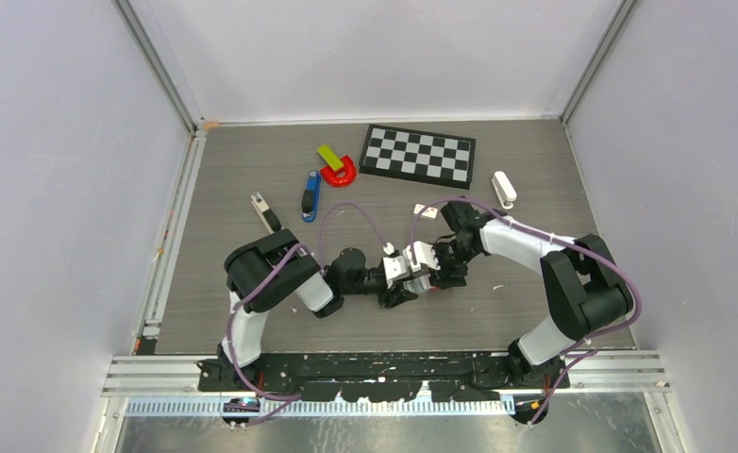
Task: Unload the staples from the stapler
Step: Close the staple box at the center of the board.
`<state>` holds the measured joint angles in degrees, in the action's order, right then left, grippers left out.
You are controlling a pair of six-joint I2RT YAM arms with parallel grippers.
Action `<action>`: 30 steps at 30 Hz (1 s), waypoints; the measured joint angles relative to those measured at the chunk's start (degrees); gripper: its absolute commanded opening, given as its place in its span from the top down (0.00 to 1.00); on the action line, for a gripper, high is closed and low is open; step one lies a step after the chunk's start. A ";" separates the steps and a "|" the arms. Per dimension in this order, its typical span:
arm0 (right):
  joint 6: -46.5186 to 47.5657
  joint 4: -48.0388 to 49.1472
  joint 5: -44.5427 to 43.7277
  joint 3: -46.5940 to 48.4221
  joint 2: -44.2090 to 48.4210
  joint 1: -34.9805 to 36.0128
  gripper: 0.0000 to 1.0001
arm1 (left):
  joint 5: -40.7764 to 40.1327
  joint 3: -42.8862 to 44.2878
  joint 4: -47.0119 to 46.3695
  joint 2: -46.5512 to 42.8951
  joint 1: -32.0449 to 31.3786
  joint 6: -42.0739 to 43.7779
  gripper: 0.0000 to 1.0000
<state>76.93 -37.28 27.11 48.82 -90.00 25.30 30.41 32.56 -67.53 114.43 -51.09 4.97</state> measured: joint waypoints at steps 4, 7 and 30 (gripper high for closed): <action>0.74 -0.09 0.04 0.00 0.00 0.00 0.38 | 1.05 0.42 0.76 0.00 0.37 0.00 0.51; 1.27 -0.24 0.17 0.02 0.00 0.11 0.38 | 1.88 1.03 1.81 0.00 0.61 0.04 0.51; 3.98 -0.92 0.39 0.35 -0.04 0.55 0.35 | 4.39 1.73 2.97 0.11 2.01 0.57 0.52</action>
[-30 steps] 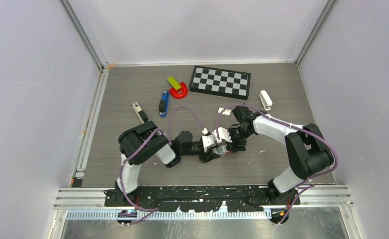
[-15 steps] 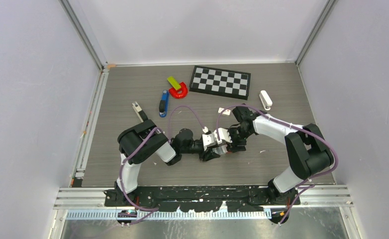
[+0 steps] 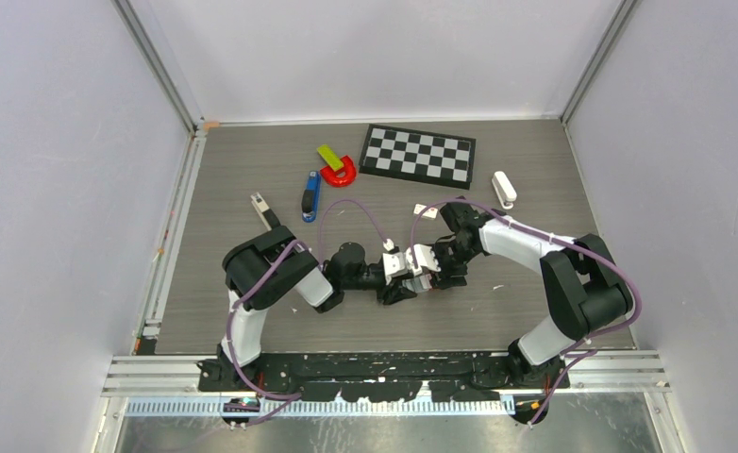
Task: Unload the staples from the stapler
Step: Close the staple box at the center of the board.
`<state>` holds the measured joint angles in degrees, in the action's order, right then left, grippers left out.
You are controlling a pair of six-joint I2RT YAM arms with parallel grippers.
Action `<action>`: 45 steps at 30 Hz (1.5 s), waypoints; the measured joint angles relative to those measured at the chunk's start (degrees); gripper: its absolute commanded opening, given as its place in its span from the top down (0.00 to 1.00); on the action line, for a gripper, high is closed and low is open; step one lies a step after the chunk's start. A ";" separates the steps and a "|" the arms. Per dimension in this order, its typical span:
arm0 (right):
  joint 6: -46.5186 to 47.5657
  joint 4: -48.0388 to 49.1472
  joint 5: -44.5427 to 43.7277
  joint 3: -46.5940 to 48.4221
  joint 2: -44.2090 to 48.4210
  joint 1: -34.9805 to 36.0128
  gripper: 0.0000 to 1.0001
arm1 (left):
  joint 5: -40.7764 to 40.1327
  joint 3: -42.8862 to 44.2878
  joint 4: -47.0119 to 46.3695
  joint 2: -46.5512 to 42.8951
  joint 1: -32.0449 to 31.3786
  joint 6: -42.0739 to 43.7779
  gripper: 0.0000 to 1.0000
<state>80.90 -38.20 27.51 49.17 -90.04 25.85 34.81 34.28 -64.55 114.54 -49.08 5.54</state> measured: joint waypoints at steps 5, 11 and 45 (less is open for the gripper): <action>0.26 -0.13 -0.15 0.11 -0.02 0.17 0.32 | 0.70 0.11 -0.09 0.17 0.11 0.11 0.52; 0.09 -0.83 0.07 0.13 0.00 0.31 0.30 | 1.44 0.31 -0.22 0.46 0.26 0.46 0.52; -4.96 -2.14 -3.02 0.13 0.15 1.42 0.48 | -1.16 0.70 -1.16 0.98 0.46 -0.59 0.53</action>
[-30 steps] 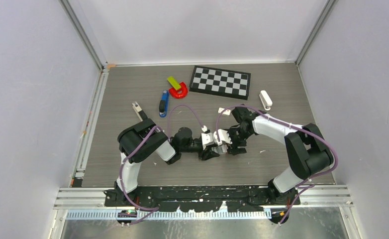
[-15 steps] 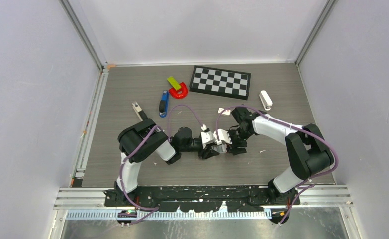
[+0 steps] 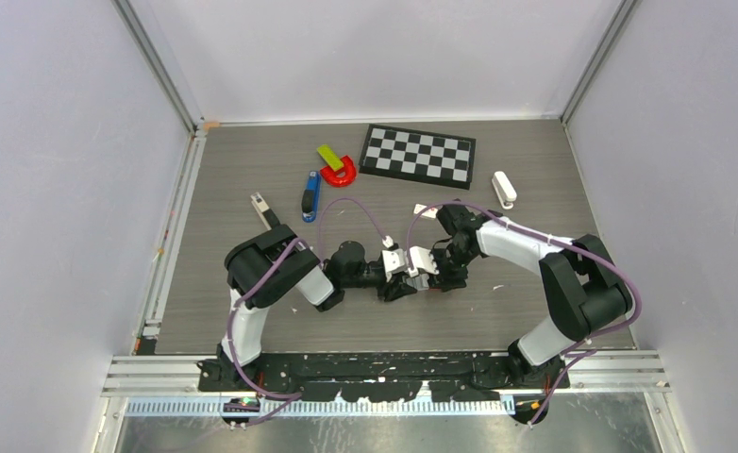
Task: Unload the staples from the stapler
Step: Close the staple box at the center of the board.
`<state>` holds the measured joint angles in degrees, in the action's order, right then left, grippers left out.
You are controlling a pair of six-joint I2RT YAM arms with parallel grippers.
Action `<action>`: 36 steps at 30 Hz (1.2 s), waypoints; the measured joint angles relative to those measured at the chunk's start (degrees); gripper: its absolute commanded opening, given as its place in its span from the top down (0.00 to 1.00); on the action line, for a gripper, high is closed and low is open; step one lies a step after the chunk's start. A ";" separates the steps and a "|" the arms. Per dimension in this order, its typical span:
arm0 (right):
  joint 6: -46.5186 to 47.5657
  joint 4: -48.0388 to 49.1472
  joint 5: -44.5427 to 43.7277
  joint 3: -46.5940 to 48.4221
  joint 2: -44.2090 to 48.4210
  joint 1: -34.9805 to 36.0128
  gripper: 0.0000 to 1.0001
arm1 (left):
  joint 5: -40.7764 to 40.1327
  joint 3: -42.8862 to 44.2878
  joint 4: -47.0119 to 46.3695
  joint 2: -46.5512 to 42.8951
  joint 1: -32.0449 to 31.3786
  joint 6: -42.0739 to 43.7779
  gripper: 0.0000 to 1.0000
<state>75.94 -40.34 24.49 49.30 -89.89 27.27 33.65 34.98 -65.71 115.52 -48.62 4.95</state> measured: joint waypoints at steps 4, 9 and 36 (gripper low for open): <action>-0.02 0.04 -0.31 0.00 0.00 0.00 0.47 | 0.48 0.28 0.50 0.00 0.00 0.20 0.53; -0.02 0.13 -0.66 0.00 0.02 0.00 0.46 | 1.05 0.44 0.83 0.00 0.39 0.35 0.53; 1.31 -0.20 -0.44 0.00 0.15 -0.79 0.47 | 3.45 0.50 1.14 -0.02 1.75 -0.11 0.54</action>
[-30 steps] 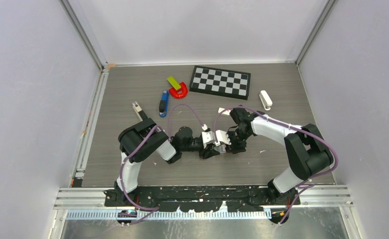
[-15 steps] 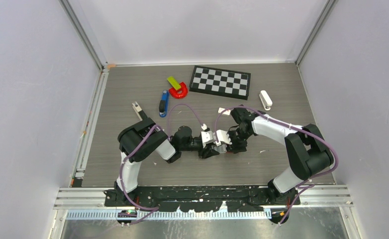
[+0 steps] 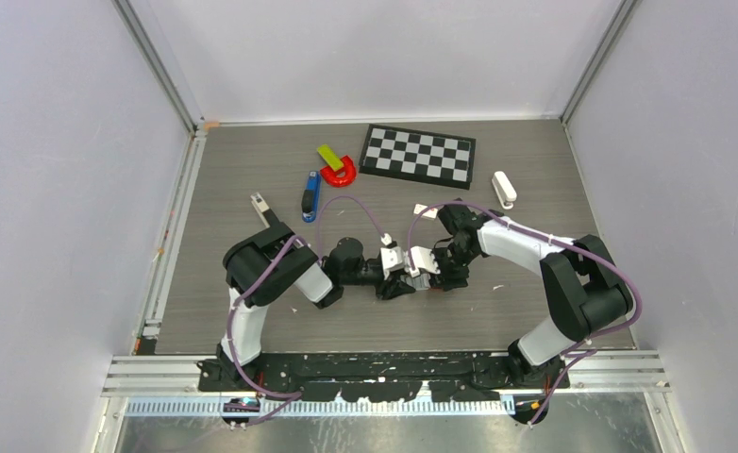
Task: Unload the staples from the stapler
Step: Close the staple box at the center of the board.
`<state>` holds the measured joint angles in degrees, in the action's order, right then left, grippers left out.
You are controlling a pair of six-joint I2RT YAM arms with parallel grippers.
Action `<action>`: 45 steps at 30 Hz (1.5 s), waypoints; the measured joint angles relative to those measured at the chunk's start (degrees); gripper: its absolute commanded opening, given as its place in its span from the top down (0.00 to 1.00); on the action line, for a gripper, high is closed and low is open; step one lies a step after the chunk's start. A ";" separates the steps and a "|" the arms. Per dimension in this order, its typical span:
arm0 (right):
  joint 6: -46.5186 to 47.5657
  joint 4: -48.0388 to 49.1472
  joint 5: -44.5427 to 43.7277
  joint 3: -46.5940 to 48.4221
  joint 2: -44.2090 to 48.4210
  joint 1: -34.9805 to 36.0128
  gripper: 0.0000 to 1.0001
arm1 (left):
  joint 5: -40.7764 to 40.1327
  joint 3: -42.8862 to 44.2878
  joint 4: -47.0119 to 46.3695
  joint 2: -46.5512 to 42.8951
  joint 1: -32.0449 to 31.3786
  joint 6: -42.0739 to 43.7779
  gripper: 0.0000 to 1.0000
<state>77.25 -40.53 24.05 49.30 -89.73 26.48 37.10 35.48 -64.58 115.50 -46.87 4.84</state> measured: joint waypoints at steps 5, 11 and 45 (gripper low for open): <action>-0.24 0.02 -0.02 0.00 -0.02 0.42 0.47 | 0.72 0.33 -0.07 0.31 0.02 -0.52 0.55; -0.70 0.04 -0.44 0.02 -0.02 0.96 0.47 | 1.38 1.01 -0.02 0.74 0.09 -1.44 0.55; -5.31 0.37 -2.51 1.18 -1.31 3.85 0.47 | 2.16 2.03 -1.51 2.32 -0.04 -1.88 0.55</action>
<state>71.94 -40.16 21.54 50.48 -91.05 30.33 39.27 37.52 -66.08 117.82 -46.92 2.96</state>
